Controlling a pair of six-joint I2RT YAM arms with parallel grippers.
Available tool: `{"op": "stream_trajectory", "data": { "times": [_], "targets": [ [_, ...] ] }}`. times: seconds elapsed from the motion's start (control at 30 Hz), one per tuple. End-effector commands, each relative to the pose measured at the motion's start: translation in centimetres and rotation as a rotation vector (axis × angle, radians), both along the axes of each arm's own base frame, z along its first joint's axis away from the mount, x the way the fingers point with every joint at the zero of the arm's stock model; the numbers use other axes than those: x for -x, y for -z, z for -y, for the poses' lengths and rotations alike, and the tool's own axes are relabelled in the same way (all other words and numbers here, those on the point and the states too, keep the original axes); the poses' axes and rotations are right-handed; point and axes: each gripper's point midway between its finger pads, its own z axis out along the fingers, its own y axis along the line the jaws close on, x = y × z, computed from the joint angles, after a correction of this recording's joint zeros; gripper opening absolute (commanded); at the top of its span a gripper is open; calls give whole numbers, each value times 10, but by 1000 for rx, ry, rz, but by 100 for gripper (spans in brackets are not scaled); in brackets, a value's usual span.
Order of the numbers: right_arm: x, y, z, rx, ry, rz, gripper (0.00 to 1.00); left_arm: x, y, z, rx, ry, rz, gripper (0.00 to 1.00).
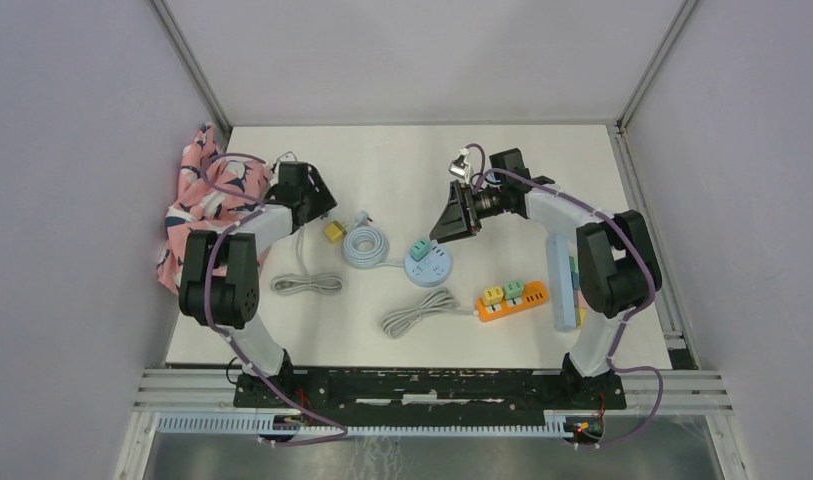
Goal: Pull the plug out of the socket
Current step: Place the plug at the center of the board, then remove the plug from the socket.
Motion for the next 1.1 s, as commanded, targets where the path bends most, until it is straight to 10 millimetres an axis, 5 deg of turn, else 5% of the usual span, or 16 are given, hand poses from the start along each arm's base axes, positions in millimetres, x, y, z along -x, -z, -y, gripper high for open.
{"op": "stream_trajectory", "data": {
  "times": [0.0, 0.37, 0.73, 0.9, 1.07],
  "targets": [
    [-7, -22, 0, -41, -18, 84, 79, -13, -27, -7, -29, -4, 57, 77],
    [-4, -31, 6, -10, -29, 175, 79, 23, -94, 22, 78, 161, 246, 80],
    [1, -59, 23, 62, -50, 390, 79, 97, -170, 83, 340, 482, 540, 84],
    [6, -90, 33, 99, -76, 555, 80, 136, -199, 105, 482, 604, 642, 85],
    [8, -143, 42, 126, -89, 736, 82, 174, -216, 131, 549, 725, 673, 85]
  ]
}}
